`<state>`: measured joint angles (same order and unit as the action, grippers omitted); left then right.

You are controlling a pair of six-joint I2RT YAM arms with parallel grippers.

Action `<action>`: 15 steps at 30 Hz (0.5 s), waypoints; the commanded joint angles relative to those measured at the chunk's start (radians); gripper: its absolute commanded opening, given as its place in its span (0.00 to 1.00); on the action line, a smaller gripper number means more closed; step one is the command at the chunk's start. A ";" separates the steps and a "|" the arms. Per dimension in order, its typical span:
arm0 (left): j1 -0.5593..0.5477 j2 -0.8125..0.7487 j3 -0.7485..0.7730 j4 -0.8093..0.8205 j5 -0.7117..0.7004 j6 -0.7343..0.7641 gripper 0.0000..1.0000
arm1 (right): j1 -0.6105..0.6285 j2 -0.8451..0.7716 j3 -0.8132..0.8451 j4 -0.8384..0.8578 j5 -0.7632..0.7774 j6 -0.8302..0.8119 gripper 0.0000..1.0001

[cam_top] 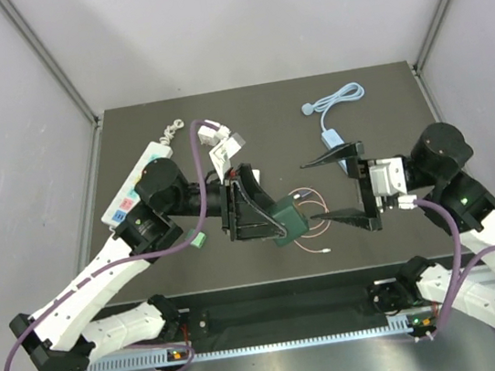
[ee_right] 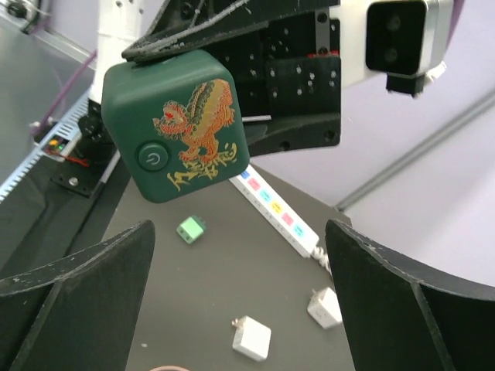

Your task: Insert the plug

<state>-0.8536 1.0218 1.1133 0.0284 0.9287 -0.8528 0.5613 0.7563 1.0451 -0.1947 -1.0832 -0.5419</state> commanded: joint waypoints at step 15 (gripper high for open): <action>-0.004 0.069 0.005 0.137 0.079 -0.029 0.00 | 0.118 0.090 0.070 0.081 -0.215 0.003 0.88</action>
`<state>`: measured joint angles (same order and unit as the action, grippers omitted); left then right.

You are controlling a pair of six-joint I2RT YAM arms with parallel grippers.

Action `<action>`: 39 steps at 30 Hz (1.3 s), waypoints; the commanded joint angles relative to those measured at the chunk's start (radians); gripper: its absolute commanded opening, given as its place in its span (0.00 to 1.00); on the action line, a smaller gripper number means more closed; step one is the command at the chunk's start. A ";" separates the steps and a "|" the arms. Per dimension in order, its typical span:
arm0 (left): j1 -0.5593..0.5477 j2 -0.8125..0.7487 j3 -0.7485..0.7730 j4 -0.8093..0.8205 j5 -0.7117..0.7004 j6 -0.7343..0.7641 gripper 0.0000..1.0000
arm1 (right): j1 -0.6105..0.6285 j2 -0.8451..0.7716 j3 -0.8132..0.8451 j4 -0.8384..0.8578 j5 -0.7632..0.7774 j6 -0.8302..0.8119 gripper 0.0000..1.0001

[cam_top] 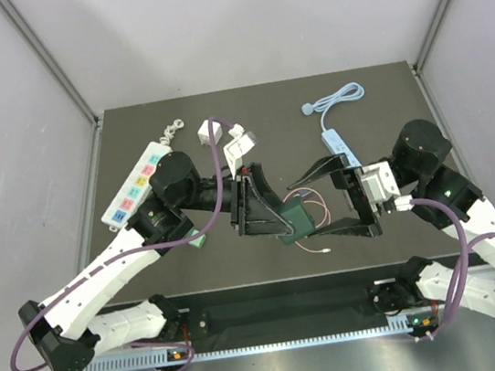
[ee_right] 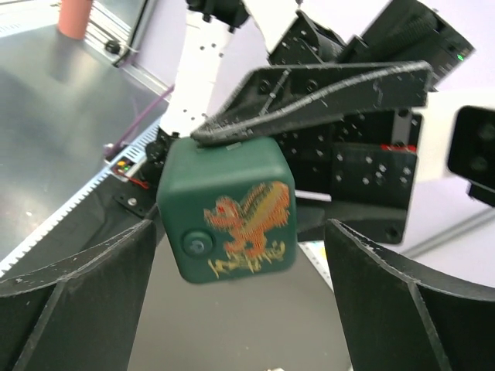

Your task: Insert the plug

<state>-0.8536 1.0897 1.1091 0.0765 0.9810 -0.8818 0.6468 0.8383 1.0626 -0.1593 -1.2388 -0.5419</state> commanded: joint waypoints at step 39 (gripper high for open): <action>0.363 0.088 0.147 -0.547 -0.867 0.366 0.99 | 0.044 0.085 0.264 -0.594 1.028 0.293 0.00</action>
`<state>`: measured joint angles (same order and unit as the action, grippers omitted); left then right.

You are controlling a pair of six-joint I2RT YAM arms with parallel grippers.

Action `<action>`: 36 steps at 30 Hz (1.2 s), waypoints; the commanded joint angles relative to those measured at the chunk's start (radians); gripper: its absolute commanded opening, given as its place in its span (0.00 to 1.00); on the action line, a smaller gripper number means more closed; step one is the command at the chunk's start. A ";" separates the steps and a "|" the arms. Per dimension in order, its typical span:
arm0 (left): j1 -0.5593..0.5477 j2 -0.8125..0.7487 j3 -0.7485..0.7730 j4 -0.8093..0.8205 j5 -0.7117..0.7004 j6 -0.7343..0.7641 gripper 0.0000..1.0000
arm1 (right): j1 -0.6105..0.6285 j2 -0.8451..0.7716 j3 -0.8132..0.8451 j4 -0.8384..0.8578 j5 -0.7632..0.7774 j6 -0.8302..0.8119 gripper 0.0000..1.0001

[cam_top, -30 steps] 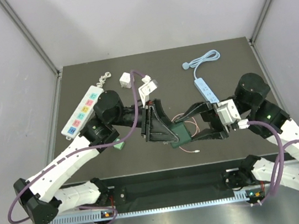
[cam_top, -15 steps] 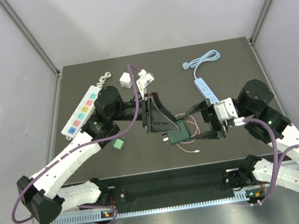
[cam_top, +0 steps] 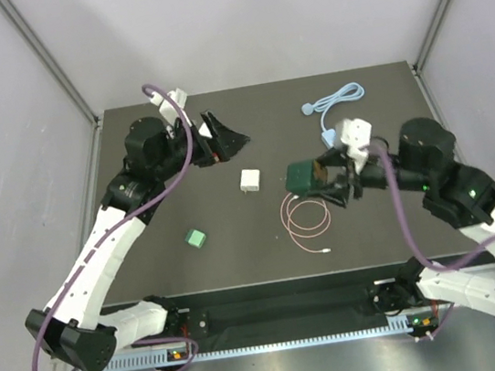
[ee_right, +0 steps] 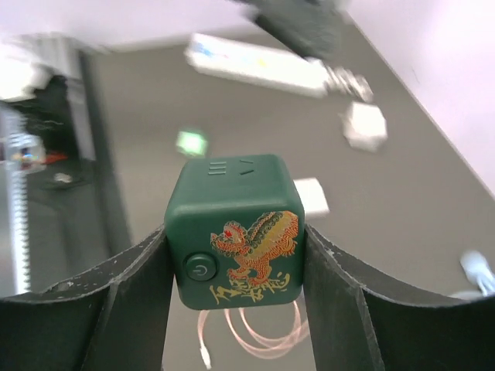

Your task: Insert the plug

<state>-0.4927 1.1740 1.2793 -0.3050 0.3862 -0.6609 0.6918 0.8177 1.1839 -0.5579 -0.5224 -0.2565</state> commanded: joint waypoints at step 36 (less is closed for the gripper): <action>-0.001 -0.037 -0.345 -0.125 -0.369 0.406 0.98 | -0.577 1.238 0.728 -0.441 0.340 0.022 0.00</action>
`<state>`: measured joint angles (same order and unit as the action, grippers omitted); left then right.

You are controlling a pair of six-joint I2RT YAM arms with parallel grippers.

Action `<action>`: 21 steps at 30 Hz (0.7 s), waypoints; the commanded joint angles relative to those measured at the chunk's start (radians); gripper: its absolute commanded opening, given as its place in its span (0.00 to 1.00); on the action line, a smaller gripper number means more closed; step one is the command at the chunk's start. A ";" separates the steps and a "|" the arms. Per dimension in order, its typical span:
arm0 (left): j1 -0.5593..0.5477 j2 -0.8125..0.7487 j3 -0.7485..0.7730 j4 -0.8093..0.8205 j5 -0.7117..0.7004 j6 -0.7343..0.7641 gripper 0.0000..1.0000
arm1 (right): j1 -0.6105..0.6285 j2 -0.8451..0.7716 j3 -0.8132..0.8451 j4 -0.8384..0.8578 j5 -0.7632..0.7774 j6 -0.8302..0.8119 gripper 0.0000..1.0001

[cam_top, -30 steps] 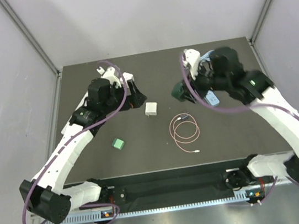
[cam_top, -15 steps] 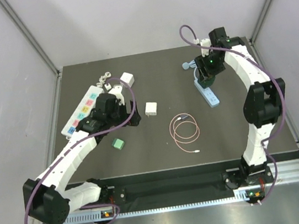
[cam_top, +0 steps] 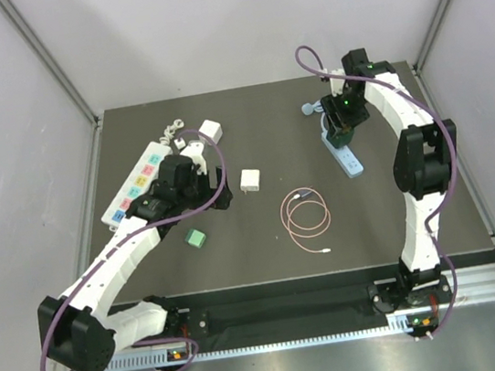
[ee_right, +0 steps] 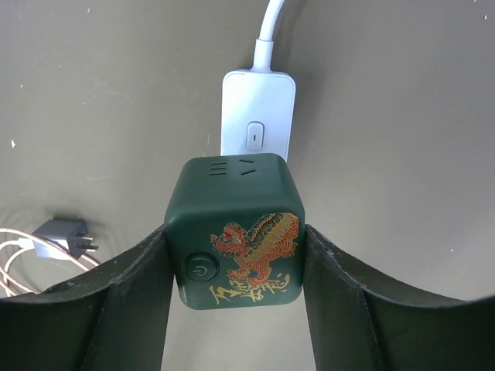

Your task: Insert the plug

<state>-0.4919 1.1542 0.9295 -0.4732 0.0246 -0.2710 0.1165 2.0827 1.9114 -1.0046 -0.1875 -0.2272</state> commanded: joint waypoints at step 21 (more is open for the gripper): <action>-0.002 -0.030 0.005 0.041 -0.014 0.019 0.98 | -0.032 -0.026 -0.048 0.035 0.057 0.005 0.00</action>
<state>-0.4919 1.1542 0.9295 -0.4721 0.0242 -0.2626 0.1043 2.0819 1.8660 -0.9909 -0.1768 -0.2234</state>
